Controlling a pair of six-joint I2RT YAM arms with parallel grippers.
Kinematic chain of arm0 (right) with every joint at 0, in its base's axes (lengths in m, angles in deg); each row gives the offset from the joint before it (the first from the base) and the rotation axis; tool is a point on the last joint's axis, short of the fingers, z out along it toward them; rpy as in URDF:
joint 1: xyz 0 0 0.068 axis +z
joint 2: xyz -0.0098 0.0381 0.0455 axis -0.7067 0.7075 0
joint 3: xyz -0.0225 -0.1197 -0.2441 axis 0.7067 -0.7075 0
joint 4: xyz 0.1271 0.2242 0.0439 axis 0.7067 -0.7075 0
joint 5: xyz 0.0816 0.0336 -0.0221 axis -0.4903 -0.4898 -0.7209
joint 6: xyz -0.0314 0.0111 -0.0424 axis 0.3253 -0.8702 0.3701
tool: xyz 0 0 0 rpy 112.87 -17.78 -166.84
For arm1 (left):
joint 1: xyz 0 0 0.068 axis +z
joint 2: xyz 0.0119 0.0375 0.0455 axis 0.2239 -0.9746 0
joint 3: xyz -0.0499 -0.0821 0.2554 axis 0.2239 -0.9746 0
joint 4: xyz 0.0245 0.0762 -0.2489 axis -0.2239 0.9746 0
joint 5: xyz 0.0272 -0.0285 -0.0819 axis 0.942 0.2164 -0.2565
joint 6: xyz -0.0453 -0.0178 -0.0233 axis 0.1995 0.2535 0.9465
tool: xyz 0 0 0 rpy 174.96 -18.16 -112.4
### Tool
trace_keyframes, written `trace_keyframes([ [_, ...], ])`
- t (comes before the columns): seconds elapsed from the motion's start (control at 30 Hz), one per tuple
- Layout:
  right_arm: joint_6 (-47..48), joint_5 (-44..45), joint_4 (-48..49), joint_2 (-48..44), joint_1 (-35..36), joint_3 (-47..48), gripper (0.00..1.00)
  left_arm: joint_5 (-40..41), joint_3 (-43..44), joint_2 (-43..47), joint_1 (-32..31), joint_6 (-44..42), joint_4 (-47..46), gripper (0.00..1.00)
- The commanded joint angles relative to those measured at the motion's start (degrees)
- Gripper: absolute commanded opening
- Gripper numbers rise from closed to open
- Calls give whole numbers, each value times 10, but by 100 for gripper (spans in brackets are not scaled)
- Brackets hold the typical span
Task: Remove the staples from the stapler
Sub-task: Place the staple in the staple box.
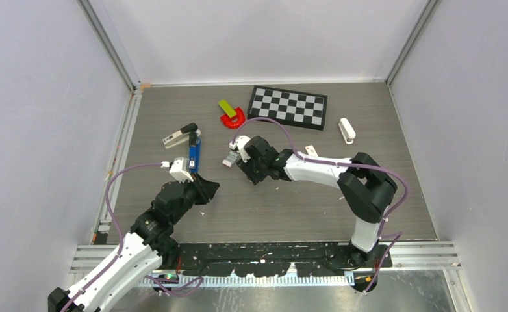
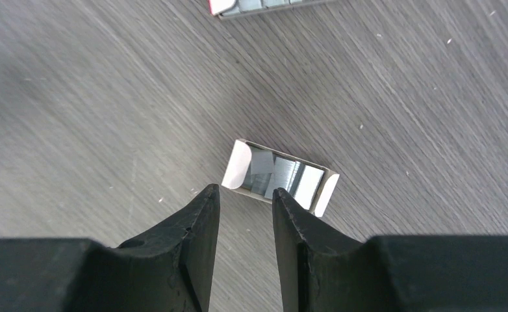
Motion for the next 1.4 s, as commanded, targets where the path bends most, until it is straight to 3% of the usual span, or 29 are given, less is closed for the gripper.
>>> trace_keyframes([
  [0.0, 8, -48, 8, -66, -6, 1, 41, -2, 10, 10, 2, -2, -25, 19],
  [0.1, 7, -59, 11, -87, -8, 2, 38, -2, 12, 15, 2, -2, -22, 19],
  [0.27, -11, -28, 26, -60, -11, 25, 20, -3, 8, 22, 3, -1, -19, 19],
  [0.4, -11, -27, 13, -13, -12, 54, 12, -4, 1, 29, 1, 4, -20, 18],
  [0.73, -3, 9, 6, 25, -16, 78, 9, -4, -3, 30, 2, 4, -22, 18],
  [1.37, 10, -17, -20, 20, -26, 68, 7, -1, -1, 36, 2, 1, -12, 19],
])
